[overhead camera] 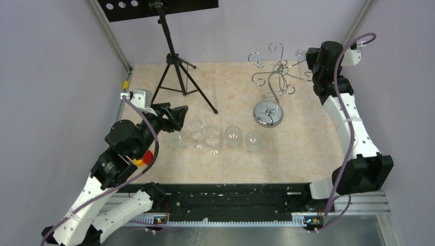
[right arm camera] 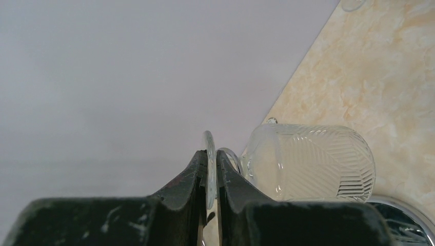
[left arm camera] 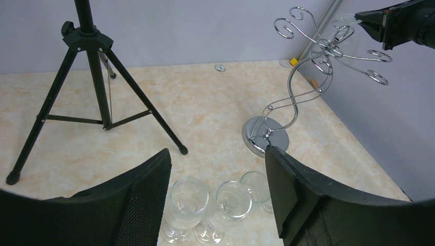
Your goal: Take the wine glass off the wine glass rack
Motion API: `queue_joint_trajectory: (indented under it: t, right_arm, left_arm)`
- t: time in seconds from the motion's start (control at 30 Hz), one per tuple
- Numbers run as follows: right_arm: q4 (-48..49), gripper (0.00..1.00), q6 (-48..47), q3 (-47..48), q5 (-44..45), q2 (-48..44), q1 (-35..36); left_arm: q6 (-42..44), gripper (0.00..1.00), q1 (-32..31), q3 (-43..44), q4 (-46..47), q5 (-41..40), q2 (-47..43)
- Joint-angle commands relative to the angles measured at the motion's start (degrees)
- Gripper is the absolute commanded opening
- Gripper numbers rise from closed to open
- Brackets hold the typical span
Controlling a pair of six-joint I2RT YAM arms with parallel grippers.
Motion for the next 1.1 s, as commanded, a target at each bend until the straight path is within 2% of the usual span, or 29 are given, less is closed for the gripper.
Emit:
queue_joint_trajectory:
  t: [0.0, 0.33, 0.53, 0.83, 1.07]
  right_arm:
    - [5.76, 0.0, 1.16, 0.25, 1.09, -4.92, -1.15]
    - [4.02, 0.0, 3.14, -0.68, -3.9, -5.97, -1.68]
    - [5.98, 0.0, 6.37, -2.61, -10.68, -5.32, -1.68]
    - [9.6, 0.0, 7.97, -2.76, -16.33, -2.5, -1.68]
    - [10.44, 0.0, 8.1, -0.88, -17.33, 0.22, -1.6]
  left_arm:
    - [-0.12, 0.71, 0.07, -0.21, 1.37, 0.31, 0.05]
    - [-0.38, 0.71, 0.07, -0.12, 1.45, 0.64, 0.06]
    - [-0.22, 0.71, 0.07, -0.02, 1.45, 0.64, -0.11]
    - [0.14, 0.71, 0.06, 0.07, 1.44, 0.37, -0.19]
    - [0.41, 0.71, 0.06, -0.02, 1.45, -0.05, -0.2]
